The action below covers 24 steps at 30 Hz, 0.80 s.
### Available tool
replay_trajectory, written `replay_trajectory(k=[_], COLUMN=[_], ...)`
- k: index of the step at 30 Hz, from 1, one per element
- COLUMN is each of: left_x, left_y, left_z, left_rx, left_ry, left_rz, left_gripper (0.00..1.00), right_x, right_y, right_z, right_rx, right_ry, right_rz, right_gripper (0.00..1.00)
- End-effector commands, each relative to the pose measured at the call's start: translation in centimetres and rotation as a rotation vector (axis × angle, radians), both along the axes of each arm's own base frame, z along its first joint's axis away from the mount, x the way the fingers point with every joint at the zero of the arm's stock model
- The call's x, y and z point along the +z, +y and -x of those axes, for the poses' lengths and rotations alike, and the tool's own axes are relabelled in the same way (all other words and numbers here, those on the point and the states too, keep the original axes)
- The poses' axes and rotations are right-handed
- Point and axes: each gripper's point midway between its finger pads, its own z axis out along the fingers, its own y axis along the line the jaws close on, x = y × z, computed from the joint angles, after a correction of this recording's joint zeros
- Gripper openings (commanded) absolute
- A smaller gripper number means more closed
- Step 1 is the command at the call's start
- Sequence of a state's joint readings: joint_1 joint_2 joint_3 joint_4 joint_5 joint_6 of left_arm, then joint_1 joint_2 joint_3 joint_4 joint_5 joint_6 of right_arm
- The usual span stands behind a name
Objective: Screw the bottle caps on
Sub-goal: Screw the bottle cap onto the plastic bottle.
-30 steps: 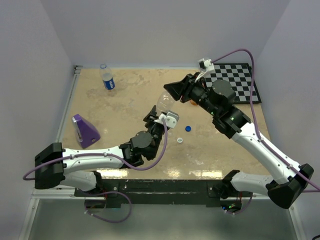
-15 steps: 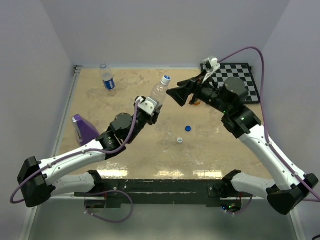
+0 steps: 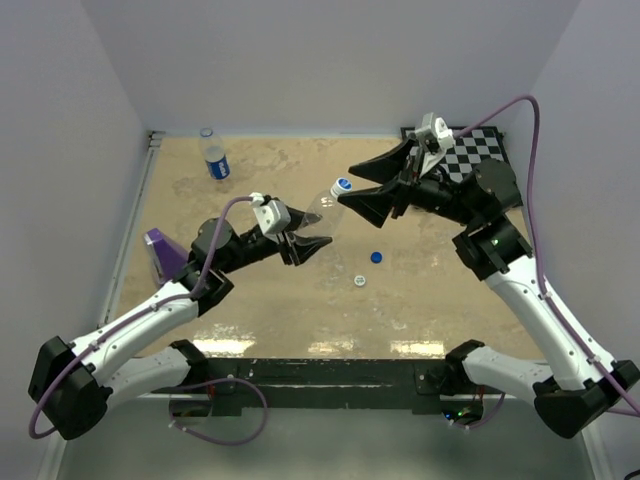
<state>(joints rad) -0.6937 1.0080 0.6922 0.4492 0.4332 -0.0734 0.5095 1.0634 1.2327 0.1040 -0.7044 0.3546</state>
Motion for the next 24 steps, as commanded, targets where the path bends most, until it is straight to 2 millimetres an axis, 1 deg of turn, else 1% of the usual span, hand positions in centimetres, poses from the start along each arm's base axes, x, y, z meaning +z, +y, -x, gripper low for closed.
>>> replay_trajectory(k=[1,5,11,19,23,24], left_x=[2.5,3.0,3.2,3.8,4.1,4.2], left_y=[-1.1,-1.4,-1.6,-1.8,-1.8,-1.8], left_z=[3.5,4.4,4.8,4.9,4.7,4.7], left_rx=[-0.215,-0.277,-0.305,-0.319,-0.311,-0.310], left_ry=[-0.044,-0.055,-0.072,-0.085,-0.088,-0.092], left_rz=[0.090,0.110,0.108,0.120,0.127,0.128], left_gripper=[0.00,0.00,0.00,0.00,0.00,0.00], right_x=[0.4,0.1,-0.1,-0.3,-0.4,-0.4], right_y=[0.2,0.4,0.7,0.9,1.0,1.0], right_z=[1.0,1.0,1.7,2.6,2.7,2.7], right_rx=[0.059,0.075,0.125,0.185,0.195,0.197], right_ry=[-0.053,-0.051,-0.051,-0.044,-0.042,-0.039], right_rz=[-0.011,-0.017,-0.018,-0.031,-0.030,-0.031], right_gripper=[0.73,0.71,0.63,0.59,0.57,0.56])
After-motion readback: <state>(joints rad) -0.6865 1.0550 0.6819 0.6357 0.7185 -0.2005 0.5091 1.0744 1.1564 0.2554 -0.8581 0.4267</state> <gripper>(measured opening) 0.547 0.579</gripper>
